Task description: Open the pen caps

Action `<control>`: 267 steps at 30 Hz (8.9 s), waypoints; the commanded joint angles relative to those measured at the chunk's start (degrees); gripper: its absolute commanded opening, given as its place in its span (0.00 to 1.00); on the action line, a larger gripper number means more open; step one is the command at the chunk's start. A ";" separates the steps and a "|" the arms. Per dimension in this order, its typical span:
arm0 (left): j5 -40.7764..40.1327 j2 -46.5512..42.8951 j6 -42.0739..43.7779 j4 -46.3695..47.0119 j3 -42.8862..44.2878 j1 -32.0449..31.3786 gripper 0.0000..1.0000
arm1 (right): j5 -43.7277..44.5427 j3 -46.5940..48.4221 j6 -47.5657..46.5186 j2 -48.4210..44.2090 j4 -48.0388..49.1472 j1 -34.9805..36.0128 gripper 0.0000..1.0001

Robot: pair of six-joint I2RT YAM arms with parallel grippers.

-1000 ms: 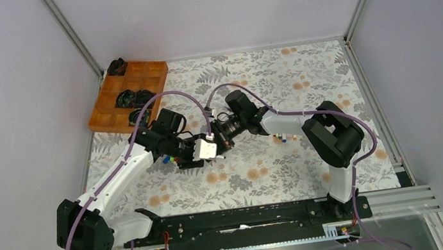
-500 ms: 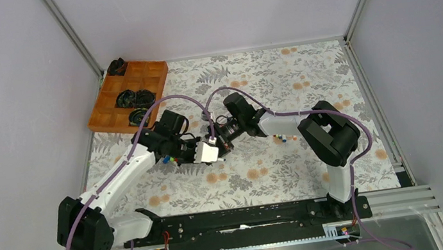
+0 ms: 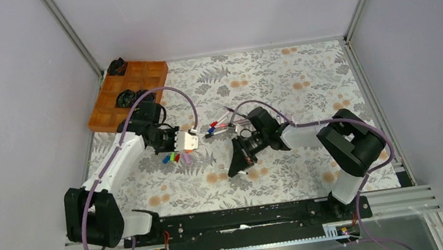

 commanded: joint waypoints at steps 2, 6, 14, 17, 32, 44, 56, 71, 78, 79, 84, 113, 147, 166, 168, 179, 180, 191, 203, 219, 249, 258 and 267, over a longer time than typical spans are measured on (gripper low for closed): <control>-2.39 1.00 1.87 0.79 1.69 1.78 0.00 | 0.24 -1.38 -0.32 -4.64 -2.69 -1.47 0.00; 1.92 1.19 -8.08 9.19 -1.22 1.60 0.00 | 15.41 4.62 -8.97 -7.10 -18.76 -3.79 0.00; 5.71 9.80 -23.33 14.15 -1.70 1.58 0.15 | 59.86 12.09 -12.87 -9.90 -30.63 -4.35 0.00; 5.18 9.43 -24.48 17.16 -4.05 0.68 0.21 | 68.85 12.37 -12.75 -8.50 -29.72 -4.44 0.00; -0.09 12.14 -24.53 20.11 -8.19 -3.03 0.45 | 87.47 14.77 -15.86 3.59 -24.67 -5.79 0.00; 5.49 6.23 -27.41 12.72 -0.79 -3.02 0.67 | 88.16 12.66 -17.35 6.65 -23.22 -6.24 0.34; 5.59 2.68 -39.56 8.25 12.31 -2.97 0.99 | 86.31 9.74 -16.73 0.62 -23.63 -6.24 0.30; -12.60 -2.21 -47.90 16.27 16.73 -2.79 0.98 | 57.94 21.83 -33.12 1.10 -24.33 -6.24 0.59; -10.81 -4.56 -50.19 18.78 14.52 -2.62 0.99 | 50.55 29.01 -37.39 9.27 -25.75 -6.19 0.58; -10.29 -4.34 -50.25 17.49 14.95 -2.61 0.99 | 50.29 29.75 -37.39 10.07 -25.99 -6.23 0.57; -7.89 -4.73 -49.24 15.46 14.62 -2.60 0.98 | 50.91 32.27 -39.98 13.11 -28.49 -6.19 0.54; -5.59 -4.80 -47.37 12.93 12.94 -2.61 0.98 | 53.45 22.82 -34.73 4.89 -23.77 -6.28 0.60; -10.62 -7.34 -52.54 17.70 13.96 -1.56 0.98 | 54.71 10.45 -29.33 1.46 -22.85 -3.09 0.40; -6.08 -8.04 -50.87 11.83 15.58 -1.47 0.99 | 57.82 16.47 -31.81 -3.35 -27.99 -0.72 0.53; -5.62 -7.95 -50.89 11.62 15.62 -1.43 0.98 | 57.48 19.31 -32.63 -2.42 -29.15 -1.69 0.57; -5.98 -8.51 -49.07 10.47 15.21 -1.47 0.98 | 51.56 28.11 -35.71 6.93 -31.51 -5.75 0.59; -5.89 -8.55 -48.99 10.48 15.14 -1.47 0.98 | 51.44 28.17 -35.71 7.20 -31.55 -5.87 0.58; -5.30 -8.19 -48.61 10.16 15.07 -1.47 0.99 | 52.63 25.39 -36.45 9.19 -29.26 -6.67 0.55; -5.11 -8.03 -48.06 9.22 15.44 -1.47 0.99 | 51.89 23.02 -36.24 12.16 -26.58 -6.81 0.53; -3.76 -7.37 -47.09 7.06 16.71 -1.54 0.98 | 51.48 6.77 -28.76 0.33 -21.41 -2.81 0.26; 13.98 -8.49 -25.78 2.58 0.51 -6.52 0.99 | 32.04 1.99 -22.38 -18.96 -30.11 1.50 0.00; 18.58 -4.04 -15.48 1.35 0.06 -11.65 0.99 | 9.02 6.60 -21.08 -13.68 -29.29 1.50 0.00; 18.74 -1.16 -14.03 1.17 0.43 -16.79 0.91 | 3.53 11.78 -21.13 -9.17 -29.76 1.58 0.00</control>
